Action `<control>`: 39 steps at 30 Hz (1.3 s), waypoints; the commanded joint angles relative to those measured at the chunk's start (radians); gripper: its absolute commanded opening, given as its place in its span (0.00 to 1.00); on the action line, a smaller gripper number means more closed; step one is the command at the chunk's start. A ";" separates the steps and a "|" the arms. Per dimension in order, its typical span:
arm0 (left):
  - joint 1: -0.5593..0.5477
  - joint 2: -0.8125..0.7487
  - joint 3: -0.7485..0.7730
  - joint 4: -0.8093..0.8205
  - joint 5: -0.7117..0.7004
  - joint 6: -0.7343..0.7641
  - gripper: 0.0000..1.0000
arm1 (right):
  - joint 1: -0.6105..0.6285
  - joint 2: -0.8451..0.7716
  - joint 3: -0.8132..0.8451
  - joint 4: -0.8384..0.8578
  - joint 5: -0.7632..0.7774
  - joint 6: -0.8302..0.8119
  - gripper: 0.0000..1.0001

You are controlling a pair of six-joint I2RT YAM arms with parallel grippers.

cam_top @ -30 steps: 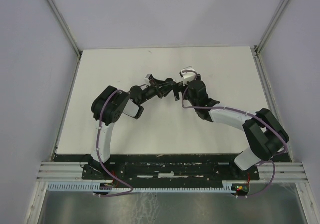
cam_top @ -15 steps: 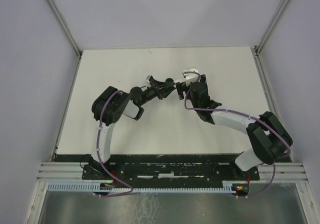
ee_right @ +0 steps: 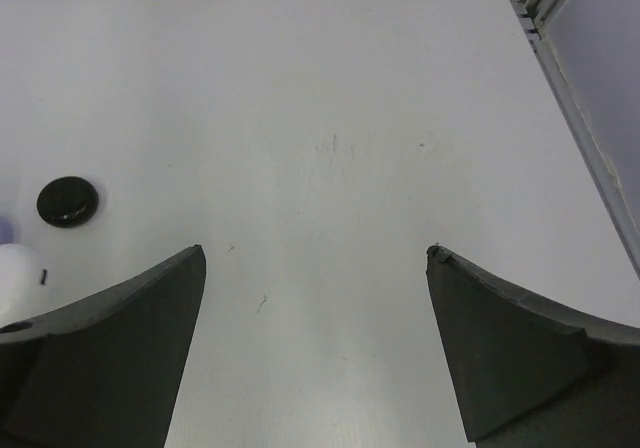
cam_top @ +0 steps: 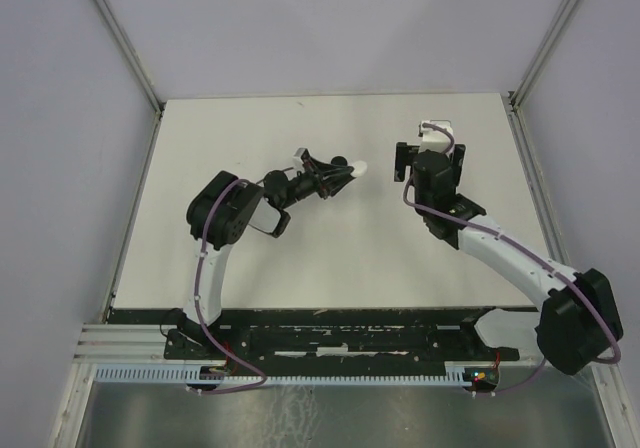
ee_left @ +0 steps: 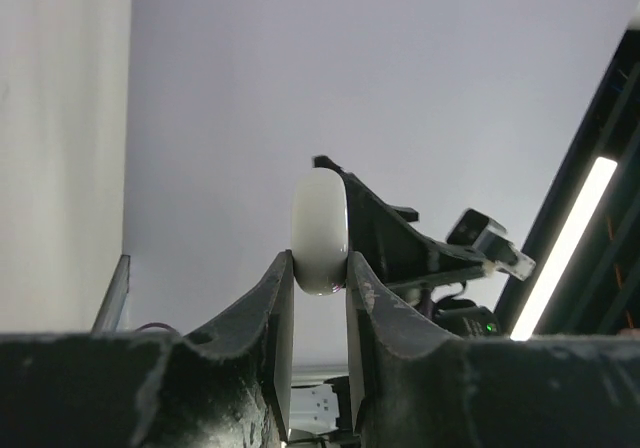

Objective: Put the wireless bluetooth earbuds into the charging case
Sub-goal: Place the charging case at the center of the board.

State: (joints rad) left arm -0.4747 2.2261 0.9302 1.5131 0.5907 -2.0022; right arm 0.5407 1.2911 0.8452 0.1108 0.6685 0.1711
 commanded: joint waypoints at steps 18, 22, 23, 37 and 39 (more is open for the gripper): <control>-0.063 -0.089 0.409 -1.109 -0.161 0.944 0.03 | -0.038 -0.238 0.005 -0.111 -0.026 0.048 1.00; -0.077 -0.058 0.463 -1.190 -0.191 0.994 0.03 | -0.047 -0.237 0.003 -0.113 -0.036 0.055 0.99; -0.079 -0.050 0.470 -1.197 -0.194 0.999 0.03 | -0.049 -0.236 0.003 -0.114 -0.040 0.058 1.00; -0.101 -0.042 0.470 -1.308 -0.268 1.107 0.14 | -0.059 -0.229 0.001 -0.114 -0.075 0.072 0.99; -0.100 -0.044 0.465 -1.312 -0.271 1.111 0.33 | -0.060 -0.226 0.004 -0.117 -0.077 0.074 1.00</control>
State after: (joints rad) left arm -0.5701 2.1983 1.3846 0.2153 0.3492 -0.9627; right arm 0.4858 1.0779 0.8429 -0.0242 0.6018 0.2321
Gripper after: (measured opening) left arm 0.296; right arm 0.994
